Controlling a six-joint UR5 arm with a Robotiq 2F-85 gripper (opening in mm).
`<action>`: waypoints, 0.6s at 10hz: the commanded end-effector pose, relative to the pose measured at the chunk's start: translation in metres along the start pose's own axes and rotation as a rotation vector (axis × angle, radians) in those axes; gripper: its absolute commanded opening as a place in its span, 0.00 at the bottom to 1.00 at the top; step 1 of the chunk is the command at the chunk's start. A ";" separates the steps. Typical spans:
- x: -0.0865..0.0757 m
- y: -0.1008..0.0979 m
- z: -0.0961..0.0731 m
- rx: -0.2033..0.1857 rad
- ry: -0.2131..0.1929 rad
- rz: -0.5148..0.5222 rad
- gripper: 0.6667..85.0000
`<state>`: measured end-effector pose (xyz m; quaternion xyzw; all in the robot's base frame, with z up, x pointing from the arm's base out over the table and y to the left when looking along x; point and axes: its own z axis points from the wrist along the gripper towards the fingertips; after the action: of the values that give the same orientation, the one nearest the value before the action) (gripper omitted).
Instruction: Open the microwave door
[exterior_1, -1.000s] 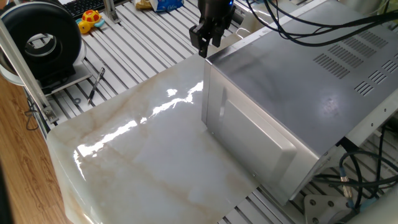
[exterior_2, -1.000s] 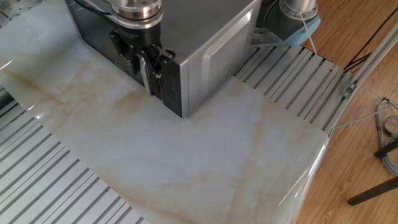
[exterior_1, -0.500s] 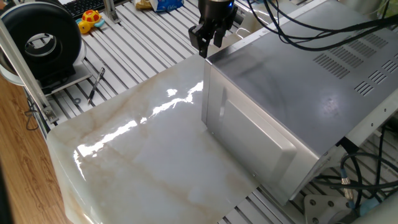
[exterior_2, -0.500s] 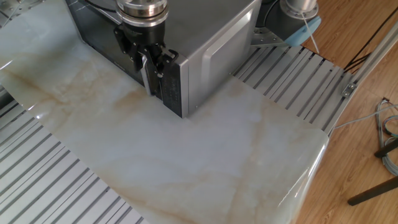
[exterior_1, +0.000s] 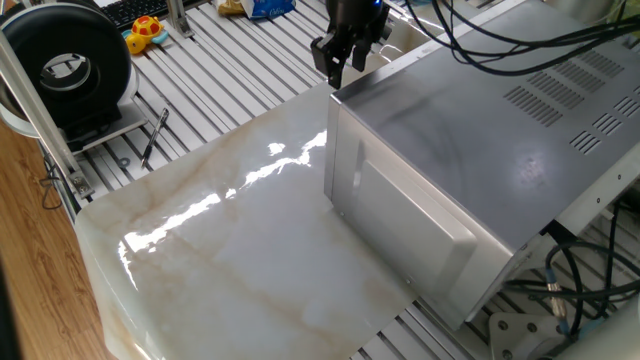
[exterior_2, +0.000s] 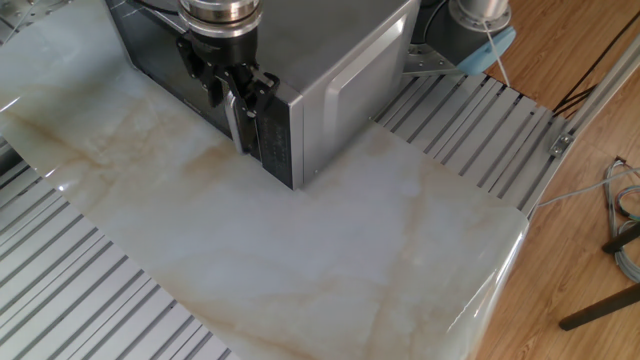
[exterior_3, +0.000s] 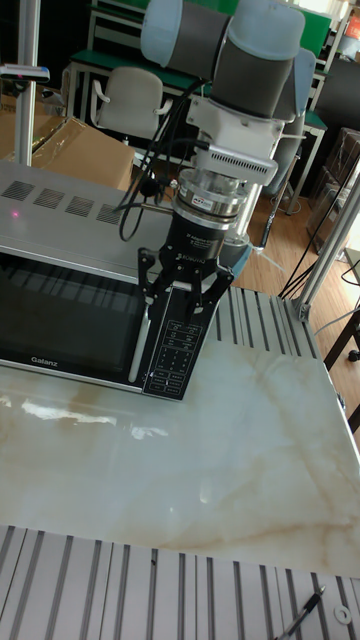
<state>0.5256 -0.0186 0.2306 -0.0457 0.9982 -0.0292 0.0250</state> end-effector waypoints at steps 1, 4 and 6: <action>0.000 -0.012 -0.005 0.001 0.007 -0.023 0.60; 0.000 -0.016 -0.006 0.007 0.003 -0.030 0.60; 0.000 -0.019 -0.006 0.019 0.006 -0.047 0.60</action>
<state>0.5261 -0.0352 0.2354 -0.0617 0.9971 -0.0393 0.0211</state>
